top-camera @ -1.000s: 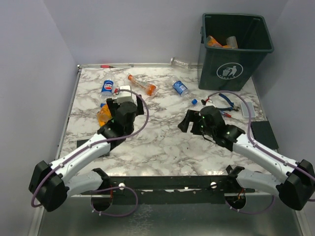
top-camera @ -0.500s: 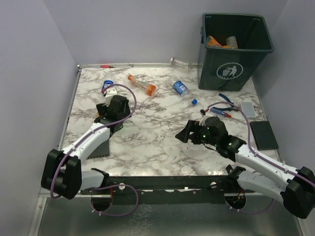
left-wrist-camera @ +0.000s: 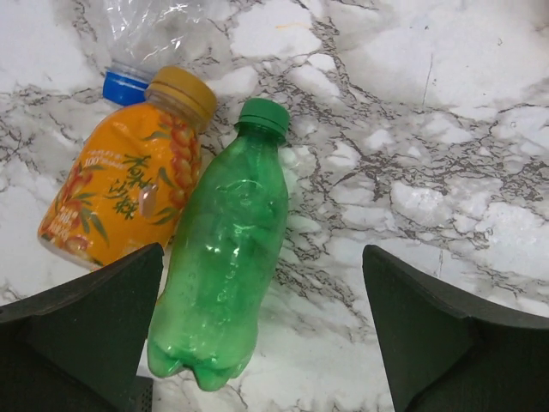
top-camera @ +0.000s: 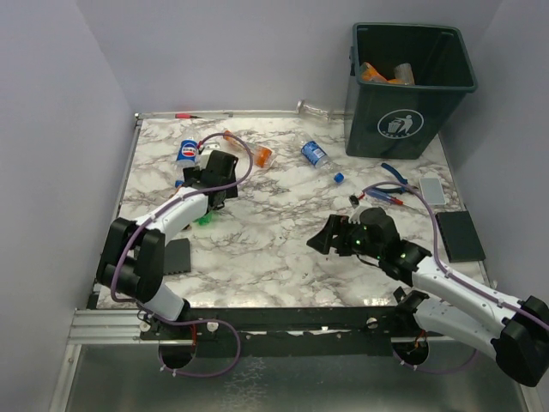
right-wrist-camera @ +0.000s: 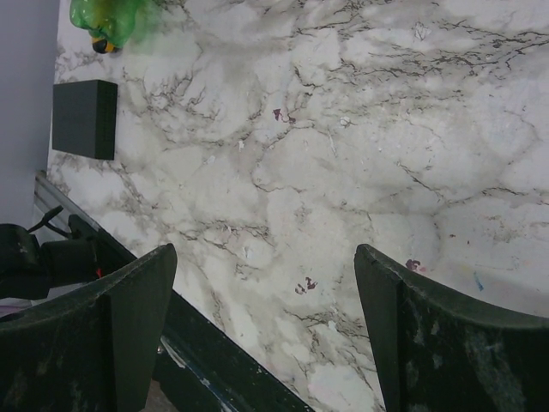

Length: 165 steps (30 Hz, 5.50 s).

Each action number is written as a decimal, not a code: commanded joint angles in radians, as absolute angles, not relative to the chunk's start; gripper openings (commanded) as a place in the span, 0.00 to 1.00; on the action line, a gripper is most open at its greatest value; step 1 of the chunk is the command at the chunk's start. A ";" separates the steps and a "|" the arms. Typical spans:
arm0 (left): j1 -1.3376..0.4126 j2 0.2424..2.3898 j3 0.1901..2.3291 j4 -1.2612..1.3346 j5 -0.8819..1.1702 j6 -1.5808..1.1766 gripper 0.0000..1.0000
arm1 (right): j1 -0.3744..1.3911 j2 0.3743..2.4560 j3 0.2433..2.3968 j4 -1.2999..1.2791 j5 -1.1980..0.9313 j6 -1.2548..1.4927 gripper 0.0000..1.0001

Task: Put the plastic bottles in the bin
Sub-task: Pick up the plastic bottle at the center of the board, then place the plastic bottle in the trash bin.

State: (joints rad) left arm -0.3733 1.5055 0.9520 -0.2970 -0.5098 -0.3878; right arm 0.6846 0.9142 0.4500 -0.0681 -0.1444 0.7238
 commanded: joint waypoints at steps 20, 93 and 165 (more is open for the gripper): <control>-0.407 1.751 0.971 -0.336 -0.458 -0.390 0.73 | 0.689 0.955 0.502 -0.099 -0.100 0.745 0.87; -0.755 0.914 0.399 0.910 0.354 -0.525 0.02 | 0.781 0.901 0.560 0.809 -0.280 0.756 0.96; -0.778 0.953 0.420 0.904 0.496 -0.539 0.28 | 0.856 1.094 1.053 -0.029 -0.381 0.389 0.57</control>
